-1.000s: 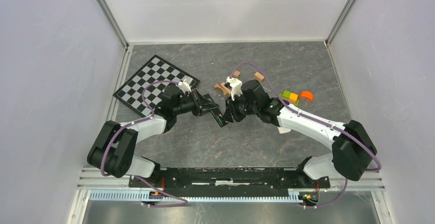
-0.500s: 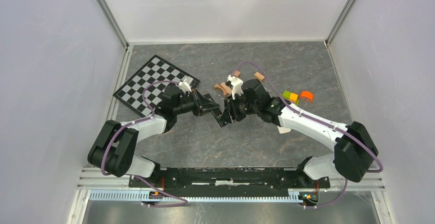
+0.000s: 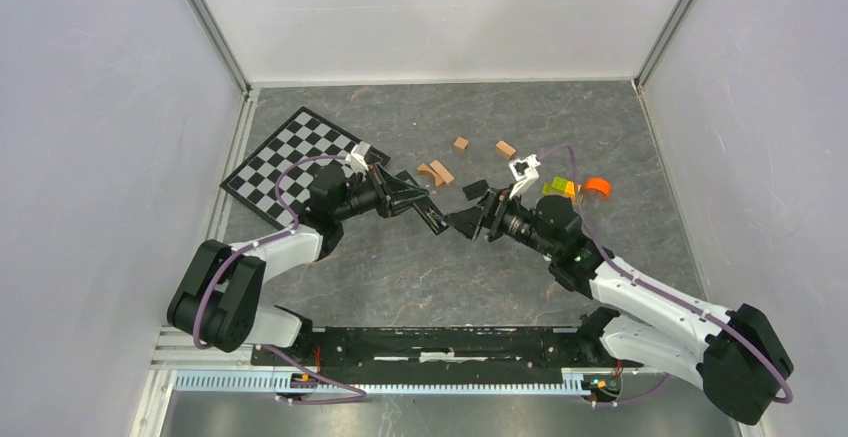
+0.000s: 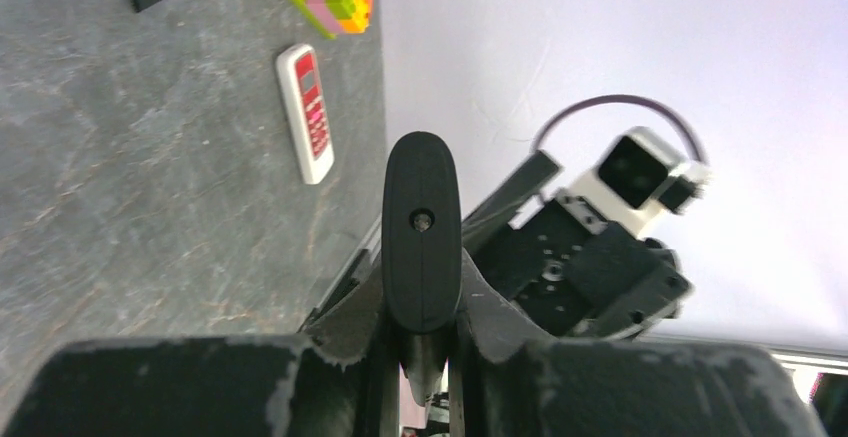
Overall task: Load the batteries into the remote control
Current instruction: Load the battery into the remote control, then place the remote control at the center of the board.
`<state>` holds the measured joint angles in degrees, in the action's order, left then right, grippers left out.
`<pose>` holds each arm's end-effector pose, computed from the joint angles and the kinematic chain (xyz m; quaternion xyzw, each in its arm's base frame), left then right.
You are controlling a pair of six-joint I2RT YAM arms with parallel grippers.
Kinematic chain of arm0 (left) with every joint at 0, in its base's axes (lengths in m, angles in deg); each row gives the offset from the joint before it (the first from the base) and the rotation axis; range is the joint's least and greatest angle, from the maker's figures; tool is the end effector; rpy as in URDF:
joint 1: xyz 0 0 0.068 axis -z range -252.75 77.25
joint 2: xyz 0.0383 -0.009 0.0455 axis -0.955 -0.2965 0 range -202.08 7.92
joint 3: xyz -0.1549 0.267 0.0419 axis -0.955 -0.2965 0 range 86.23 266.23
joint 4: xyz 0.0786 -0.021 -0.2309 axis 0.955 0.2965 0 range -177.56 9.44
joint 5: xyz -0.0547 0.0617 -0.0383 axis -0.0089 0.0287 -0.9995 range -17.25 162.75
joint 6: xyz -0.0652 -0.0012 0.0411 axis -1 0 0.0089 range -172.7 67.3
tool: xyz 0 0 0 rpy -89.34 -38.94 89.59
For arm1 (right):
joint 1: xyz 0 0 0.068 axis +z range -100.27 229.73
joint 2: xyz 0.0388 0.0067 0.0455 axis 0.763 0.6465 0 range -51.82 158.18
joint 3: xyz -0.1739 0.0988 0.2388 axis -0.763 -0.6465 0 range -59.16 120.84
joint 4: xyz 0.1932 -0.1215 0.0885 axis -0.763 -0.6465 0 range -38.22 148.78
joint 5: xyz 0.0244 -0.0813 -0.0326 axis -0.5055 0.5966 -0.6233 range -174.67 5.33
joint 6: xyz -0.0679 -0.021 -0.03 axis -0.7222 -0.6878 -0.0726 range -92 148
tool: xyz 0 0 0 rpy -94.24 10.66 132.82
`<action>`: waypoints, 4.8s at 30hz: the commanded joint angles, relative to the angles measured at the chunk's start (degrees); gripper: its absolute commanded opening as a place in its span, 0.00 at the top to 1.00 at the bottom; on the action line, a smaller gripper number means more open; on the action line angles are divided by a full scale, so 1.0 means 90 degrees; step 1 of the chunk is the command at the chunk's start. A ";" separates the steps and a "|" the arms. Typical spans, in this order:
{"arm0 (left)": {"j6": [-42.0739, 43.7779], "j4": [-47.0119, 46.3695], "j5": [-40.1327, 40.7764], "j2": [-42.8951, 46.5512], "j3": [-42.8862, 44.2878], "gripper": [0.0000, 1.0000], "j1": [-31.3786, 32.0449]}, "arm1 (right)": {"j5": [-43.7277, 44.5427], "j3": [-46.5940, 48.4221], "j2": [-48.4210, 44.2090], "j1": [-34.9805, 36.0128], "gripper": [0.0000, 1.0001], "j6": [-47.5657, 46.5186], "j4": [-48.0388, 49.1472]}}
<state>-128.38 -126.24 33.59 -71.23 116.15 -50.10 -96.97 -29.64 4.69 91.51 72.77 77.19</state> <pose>0.2417 -0.1457 0.2562 -0.1319 0.7441 -0.6241 0.1987 0.1536 0.1561 0.2966 -0.0501 0.7552 0.5037 0.4164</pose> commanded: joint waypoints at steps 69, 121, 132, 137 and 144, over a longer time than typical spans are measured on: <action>0.0607 -0.0675 0.0444 0.1324 0.0263 0.98 0.0375 | 0.0742 -0.0215 0.0481 -0.0473 0.29 0.0990 0.0842; 0.1738 0.4121 0.2989 0.3068 -0.0370 0.06 0.0073 | 0.0085 0.2707 0.2914 0.1364 0.78 -0.6710 -0.2420; 0.2199 0.6809 0.4994 0.4382 0.0044 0.00 -0.0330 | -0.0011 0.3178 0.4051 0.1369 0.77 -0.8369 -0.4096; 0.2303 0.6818 0.5000 0.4400 0.0064 0.00 -0.0342 | 0.0090 0.3310 0.4372 0.1365 0.75 -0.8457 -0.4300; 0.2325 0.6512 0.4682 0.4144 -0.0022 0.00 -0.0356 | 0.0163 0.3538 0.4732 0.1373 0.53 -0.8512 -0.4711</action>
<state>-110.02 -66.17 75.75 -33.18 114.57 -52.83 -96.20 -1.82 45.22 103.88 -2.16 37.24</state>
